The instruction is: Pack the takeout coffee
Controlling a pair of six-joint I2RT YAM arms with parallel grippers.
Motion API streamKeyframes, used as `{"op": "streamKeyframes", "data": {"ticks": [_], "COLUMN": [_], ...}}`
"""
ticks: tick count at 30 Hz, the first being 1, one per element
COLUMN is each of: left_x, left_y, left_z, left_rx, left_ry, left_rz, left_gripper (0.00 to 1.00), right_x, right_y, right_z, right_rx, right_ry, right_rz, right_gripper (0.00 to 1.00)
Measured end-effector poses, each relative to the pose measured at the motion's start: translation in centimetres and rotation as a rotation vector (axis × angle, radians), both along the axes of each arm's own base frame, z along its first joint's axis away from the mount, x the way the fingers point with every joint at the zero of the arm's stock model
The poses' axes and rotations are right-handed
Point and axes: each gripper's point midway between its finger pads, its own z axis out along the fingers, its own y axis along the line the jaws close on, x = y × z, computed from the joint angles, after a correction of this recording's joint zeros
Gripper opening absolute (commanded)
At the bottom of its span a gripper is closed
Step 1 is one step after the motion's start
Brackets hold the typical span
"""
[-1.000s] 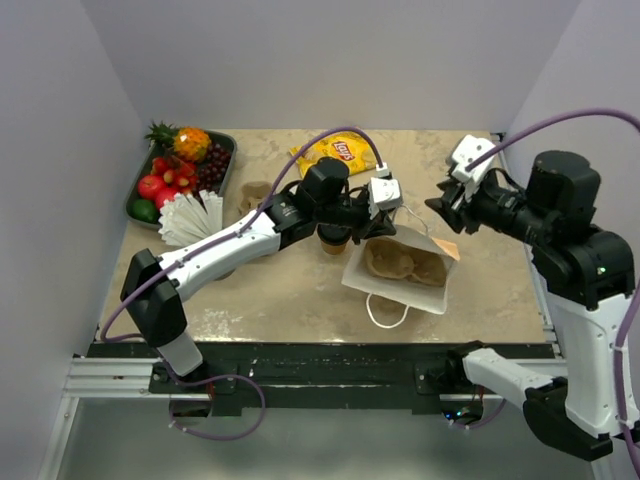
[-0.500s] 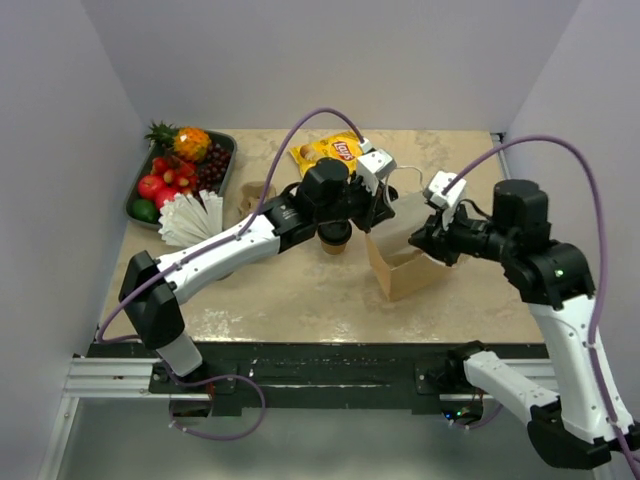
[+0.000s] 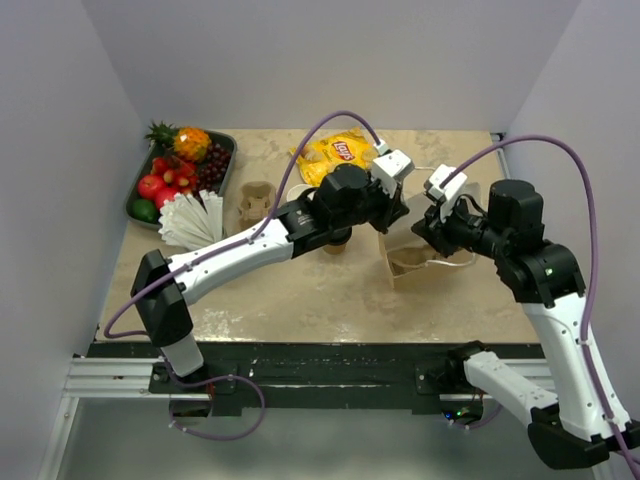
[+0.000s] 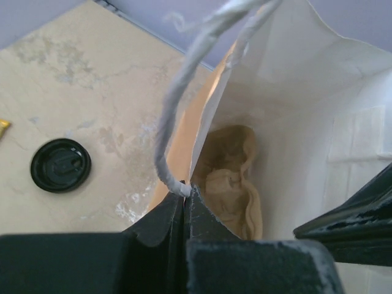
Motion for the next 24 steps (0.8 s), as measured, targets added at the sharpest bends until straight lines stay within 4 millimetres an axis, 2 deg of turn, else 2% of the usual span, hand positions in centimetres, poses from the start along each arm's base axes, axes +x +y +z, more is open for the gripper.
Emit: {"op": "streamKeyframes", "data": {"ticks": [3,7,9,12,13,15,20,24], "left_x": [1.2,1.6,1.3,0.7,0.5,0.1,-0.1,0.1], "left_y": [-0.5,-0.6,-0.7,-0.5,-0.4,-0.5,-0.7,-0.6], "left_z": [1.3,2.2,1.8,-0.9,-1.9,-2.8,-2.2,-2.1], "left_rx": [0.002,0.001,0.004,0.036,0.052,0.052,0.01,-0.009], "left_ry": [-0.064,-0.099,-0.092,-0.051,-0.033,-0.006,0.031,0.062], "left_rz": [0.046,0.084,0.079,0.067,0.063,0.049,0.059,0.073], "left_gripper": [0.0,0.0,0.0,0.0,0.0,0.0,0.0,0.0], "right_x": [0.6,1.0,1.2,1.8,2.1,2.6,3.8,4.7], "right_y": [-0.6,-2.5,-3.3,-4.3,-4.5,-4.9,-5.4,-5.5], "right_z": [-1.2,-6.3,-8.1,-10.5,-10.9,-11.5,-12.8,-14.5], "right_rx": [-0.013,-0.07,-0.09,-0.114,-0.122,-0.131,-0.145,-0.186], "right_ry": [-0.025,0.008,0.018,0.029,0.027,0.02,0.005,0.053], "right_rz": [-0.039,-0.151,-0.197,-0.26,-0.279,-0.305,-0.35,-0.363], "right_gripper": [0.11,0.16,0.15,0.16,0.16,0.17,0.24,0.34]}}
